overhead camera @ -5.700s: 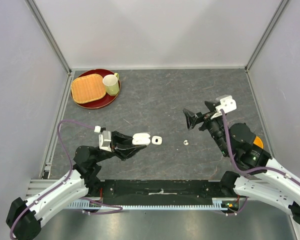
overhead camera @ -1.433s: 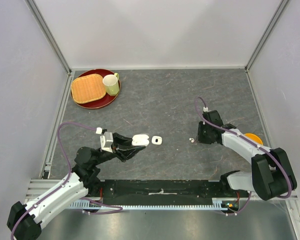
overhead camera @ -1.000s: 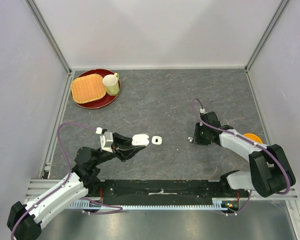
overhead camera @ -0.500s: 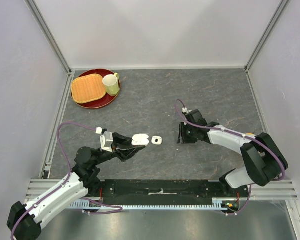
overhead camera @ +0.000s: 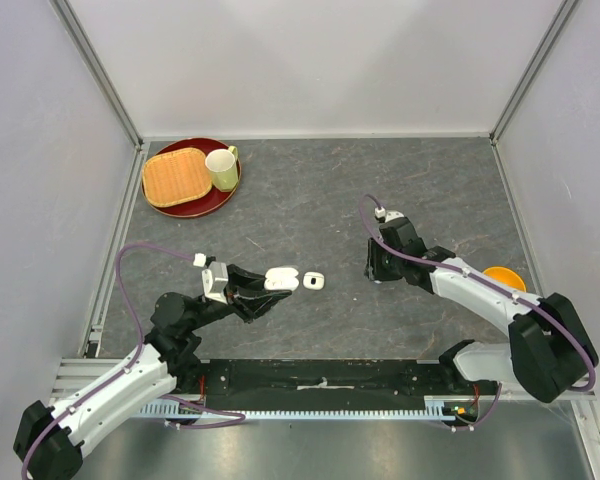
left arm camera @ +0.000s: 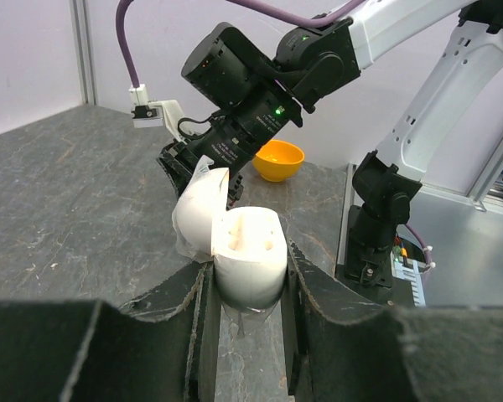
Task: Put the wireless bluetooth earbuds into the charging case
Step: Adjust the earbud at the center of the board.
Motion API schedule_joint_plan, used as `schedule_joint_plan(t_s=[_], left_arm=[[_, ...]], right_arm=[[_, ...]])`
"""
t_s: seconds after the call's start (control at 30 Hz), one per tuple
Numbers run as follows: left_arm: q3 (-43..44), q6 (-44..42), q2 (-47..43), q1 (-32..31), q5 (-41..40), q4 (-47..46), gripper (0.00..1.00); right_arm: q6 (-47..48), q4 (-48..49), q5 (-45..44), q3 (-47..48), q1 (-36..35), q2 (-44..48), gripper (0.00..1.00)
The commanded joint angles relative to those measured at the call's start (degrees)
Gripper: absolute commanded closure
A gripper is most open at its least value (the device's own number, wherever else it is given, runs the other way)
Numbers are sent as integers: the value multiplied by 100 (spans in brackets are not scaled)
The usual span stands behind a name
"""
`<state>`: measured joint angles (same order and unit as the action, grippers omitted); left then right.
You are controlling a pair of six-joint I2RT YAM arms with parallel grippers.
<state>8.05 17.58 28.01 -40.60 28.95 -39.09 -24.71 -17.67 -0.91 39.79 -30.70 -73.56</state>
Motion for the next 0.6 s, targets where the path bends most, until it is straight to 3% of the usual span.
schedule_joint_plan(t_s=[0.0,0.3,0.57], left_arm=[[21,149,12,-1,-65,-169,98],[-23,158,-94,-1,-91,-108,98],[-41,149,-155,-9,-135,-46,98]], right_arm=[[-314,-158,-515,-129,2,-44,57],[-710,-149,-437,-208,73,-132,45],[-974,-18,-86,-410,327,-299,41]])
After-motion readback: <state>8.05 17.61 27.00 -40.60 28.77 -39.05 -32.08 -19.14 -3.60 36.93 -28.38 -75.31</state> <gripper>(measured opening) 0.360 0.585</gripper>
